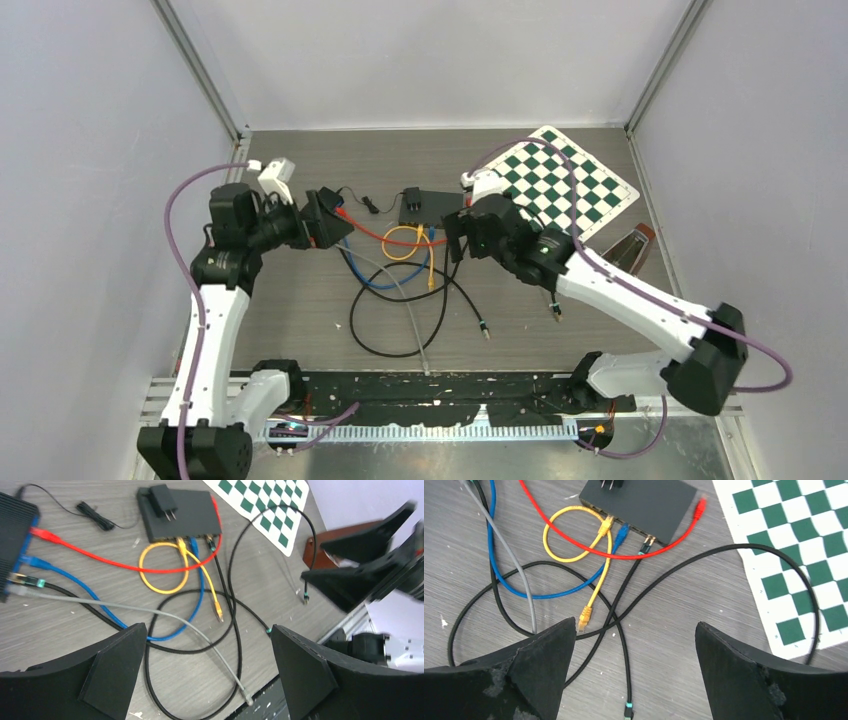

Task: Insert the plug into the switch port
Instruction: Reset both arms

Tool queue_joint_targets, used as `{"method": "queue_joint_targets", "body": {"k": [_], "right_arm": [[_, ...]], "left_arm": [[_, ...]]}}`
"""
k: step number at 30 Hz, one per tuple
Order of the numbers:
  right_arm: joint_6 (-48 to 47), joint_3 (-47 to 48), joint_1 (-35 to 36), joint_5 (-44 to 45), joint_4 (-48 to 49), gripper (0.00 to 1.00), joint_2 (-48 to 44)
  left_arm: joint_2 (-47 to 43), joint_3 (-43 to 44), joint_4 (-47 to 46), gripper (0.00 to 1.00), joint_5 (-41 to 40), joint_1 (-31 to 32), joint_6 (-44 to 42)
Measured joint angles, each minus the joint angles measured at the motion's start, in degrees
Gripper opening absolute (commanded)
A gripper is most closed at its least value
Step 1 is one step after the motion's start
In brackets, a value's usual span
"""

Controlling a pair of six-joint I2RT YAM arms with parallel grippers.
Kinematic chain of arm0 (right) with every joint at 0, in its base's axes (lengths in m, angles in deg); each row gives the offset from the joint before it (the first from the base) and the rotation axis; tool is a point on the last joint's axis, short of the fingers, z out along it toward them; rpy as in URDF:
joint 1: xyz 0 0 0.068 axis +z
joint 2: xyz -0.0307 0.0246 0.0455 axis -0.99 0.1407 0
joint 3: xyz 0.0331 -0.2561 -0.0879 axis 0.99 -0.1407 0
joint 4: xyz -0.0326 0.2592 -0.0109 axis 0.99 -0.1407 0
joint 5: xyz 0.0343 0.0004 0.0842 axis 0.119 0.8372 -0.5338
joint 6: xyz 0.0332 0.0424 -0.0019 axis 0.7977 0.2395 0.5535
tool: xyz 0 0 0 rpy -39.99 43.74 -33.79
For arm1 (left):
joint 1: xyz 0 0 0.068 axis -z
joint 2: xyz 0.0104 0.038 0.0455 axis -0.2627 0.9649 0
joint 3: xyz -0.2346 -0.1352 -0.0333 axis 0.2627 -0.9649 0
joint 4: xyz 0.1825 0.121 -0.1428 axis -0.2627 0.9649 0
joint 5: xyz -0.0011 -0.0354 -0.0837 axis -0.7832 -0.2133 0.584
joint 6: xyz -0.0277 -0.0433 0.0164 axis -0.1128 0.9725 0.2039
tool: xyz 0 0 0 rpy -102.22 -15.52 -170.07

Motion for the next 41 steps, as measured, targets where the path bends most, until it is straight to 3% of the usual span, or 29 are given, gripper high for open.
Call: {"method": "queue_joint_targets", "body": {"k": [5, 10, 19, 41], "right_arm": [[1.0, -0.6, 0.0, 2.4, -3.5, 0.95, -11.1], [1.0, -5.7, 0.1, 4.6, -3.0, 0.96, -25.2], [1.0, -14.0, 0.1, 8.1, -1.0, 0.95, -40.4], [1.0, -15.3, 0.1, 8.5, 1.8, 0.95, -41.9]], "left_arm": [[-6.2, -7.2, -2.6, 1.0, 2.0, 4.6, -0.5], [-10.8, -12.5, -5.7, 0.99, 3.0, 5.2, -0.6], [-14.2, -14.0, -8.4, 1.0, 4.5, 5.9, -0.5], [-16.1, -14.0, -8.8, 1.0, 4.2, 6.1, -2.0]]}}
